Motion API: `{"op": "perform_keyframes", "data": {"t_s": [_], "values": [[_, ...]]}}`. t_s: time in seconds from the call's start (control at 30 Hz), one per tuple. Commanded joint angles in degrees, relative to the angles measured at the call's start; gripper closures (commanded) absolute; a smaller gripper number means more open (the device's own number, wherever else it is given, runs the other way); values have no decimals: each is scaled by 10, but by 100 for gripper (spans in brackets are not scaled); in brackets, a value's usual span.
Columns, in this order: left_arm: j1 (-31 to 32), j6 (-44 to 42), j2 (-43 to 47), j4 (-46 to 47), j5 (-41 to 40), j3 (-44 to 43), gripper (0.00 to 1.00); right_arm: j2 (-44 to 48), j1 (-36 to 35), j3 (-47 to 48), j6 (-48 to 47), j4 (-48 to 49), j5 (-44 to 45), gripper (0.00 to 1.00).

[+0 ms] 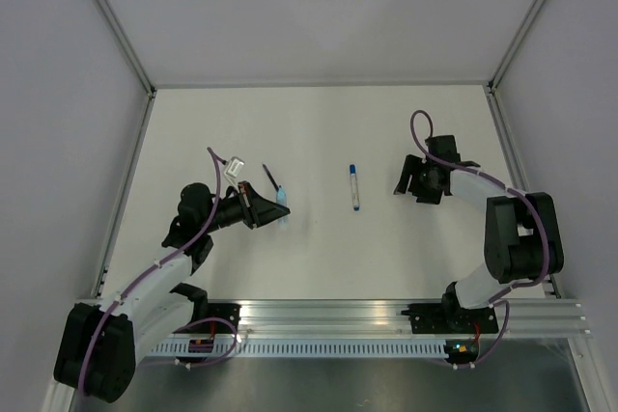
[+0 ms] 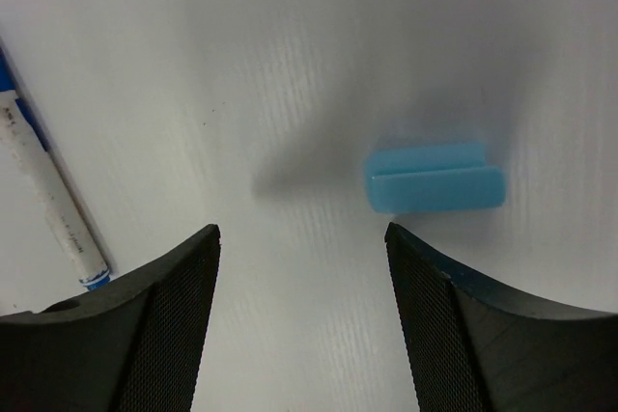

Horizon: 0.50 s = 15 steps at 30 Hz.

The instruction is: Insert the pens into the pen caps

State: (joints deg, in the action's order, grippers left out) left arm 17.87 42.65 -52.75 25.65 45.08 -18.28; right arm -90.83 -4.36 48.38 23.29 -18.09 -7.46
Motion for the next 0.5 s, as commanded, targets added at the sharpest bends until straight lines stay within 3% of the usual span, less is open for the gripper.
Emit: {"op": "perform_keyframes", "data": {"t_s": [0.0, 0.1, 0.23, 0.43, 0.47], "values": [[2, -17, 9, 4, -5, -22, 98, 6, -2, 40, -5, -12, -38, 25], [2, -16, 12, 4, -5, -23, 98, 11, -5, 79, -17, -27, -96, 25], [2, -17, 18, 3, -8, -20, 98, 27, -8, 140, -74, -87, -102, 25], [2, -18, 15, 3, -9, -19, 98, -6, -9, 228, -276, -173, -36, 28], [2, -18, 16, 2, -9, -19, 98, -24, -10, 231, -314, -196, -73, 28]]}}
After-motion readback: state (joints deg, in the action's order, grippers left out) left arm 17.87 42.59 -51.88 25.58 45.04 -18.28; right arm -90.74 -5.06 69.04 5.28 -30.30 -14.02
